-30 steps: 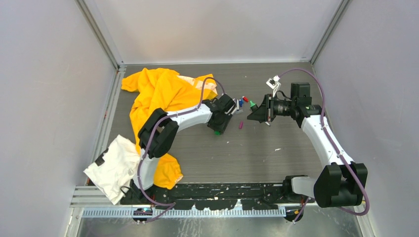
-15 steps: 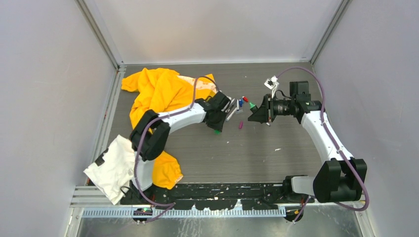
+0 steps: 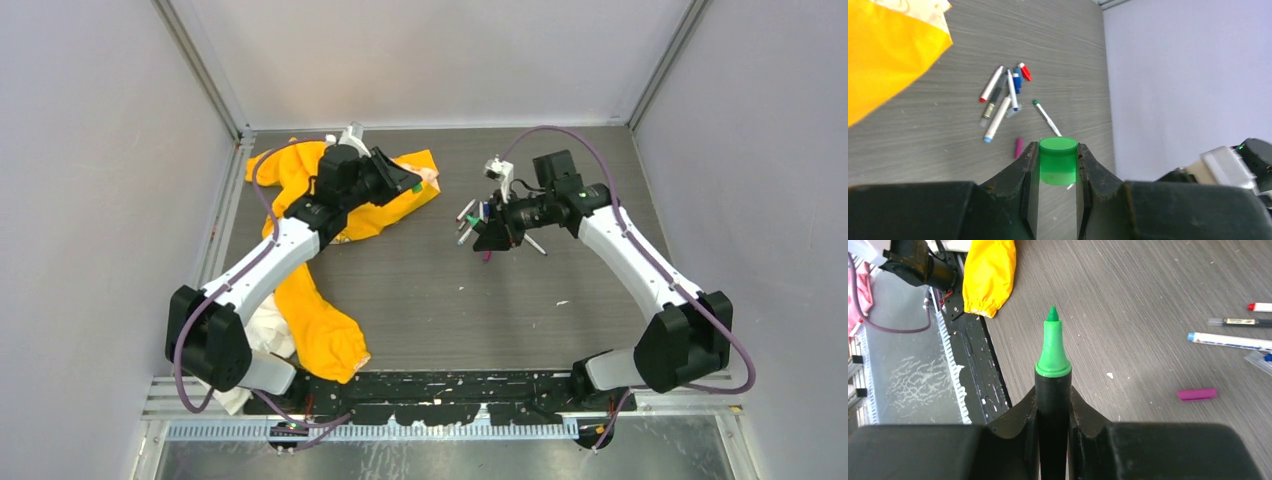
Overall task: Insert the pens into the pen caps
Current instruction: Insert the pen cap onto the pen.
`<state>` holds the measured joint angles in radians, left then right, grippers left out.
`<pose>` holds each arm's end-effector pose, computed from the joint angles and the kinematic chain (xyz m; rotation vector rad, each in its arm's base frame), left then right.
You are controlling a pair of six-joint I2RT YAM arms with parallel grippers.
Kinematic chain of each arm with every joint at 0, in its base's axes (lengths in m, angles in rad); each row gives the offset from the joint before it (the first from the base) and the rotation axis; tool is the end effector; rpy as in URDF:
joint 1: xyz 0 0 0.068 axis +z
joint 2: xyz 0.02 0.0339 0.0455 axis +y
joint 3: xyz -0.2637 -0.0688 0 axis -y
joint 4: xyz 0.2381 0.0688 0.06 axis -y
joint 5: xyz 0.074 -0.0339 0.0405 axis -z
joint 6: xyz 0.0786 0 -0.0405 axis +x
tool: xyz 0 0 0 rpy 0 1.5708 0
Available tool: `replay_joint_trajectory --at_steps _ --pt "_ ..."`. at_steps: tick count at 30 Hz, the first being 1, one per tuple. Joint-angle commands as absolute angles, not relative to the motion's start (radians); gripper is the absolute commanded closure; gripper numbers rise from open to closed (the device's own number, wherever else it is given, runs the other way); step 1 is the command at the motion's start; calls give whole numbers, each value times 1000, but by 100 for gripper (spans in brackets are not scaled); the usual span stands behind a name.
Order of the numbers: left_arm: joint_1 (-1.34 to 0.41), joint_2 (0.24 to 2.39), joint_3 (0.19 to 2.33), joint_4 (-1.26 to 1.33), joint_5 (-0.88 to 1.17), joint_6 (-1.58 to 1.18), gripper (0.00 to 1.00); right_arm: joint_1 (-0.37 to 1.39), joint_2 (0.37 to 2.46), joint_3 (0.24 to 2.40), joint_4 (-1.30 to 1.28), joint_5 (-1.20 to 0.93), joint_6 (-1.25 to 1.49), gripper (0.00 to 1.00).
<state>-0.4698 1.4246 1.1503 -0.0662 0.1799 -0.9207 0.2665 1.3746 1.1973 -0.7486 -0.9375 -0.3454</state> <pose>0.3233 -0.1799 0.3171 -0.3330 2.0403 -1.0767 0.2592 0.1364 0.2929 -1.0392 2.0280 1.1073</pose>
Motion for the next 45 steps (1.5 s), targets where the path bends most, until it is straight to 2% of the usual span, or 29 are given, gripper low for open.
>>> replay_joint_trajectory --at_steps 1,6,15,45 --pt "-485 1396 1177 -76 127 -1127 99 374 1415 1249 -558 -741 -97 99" --pt "-500 1376 1202 -166 65 -1181 99 468 1477 1275 -416 -654 130 99" --pt "-537 1345 1162 -161 -23 -1183 99 543 1552 1326 -340 -622 280 99" --pt "-569 1349 1151 -119 -21 -1194 99 582 1599 1362 -299 -590 362 99"
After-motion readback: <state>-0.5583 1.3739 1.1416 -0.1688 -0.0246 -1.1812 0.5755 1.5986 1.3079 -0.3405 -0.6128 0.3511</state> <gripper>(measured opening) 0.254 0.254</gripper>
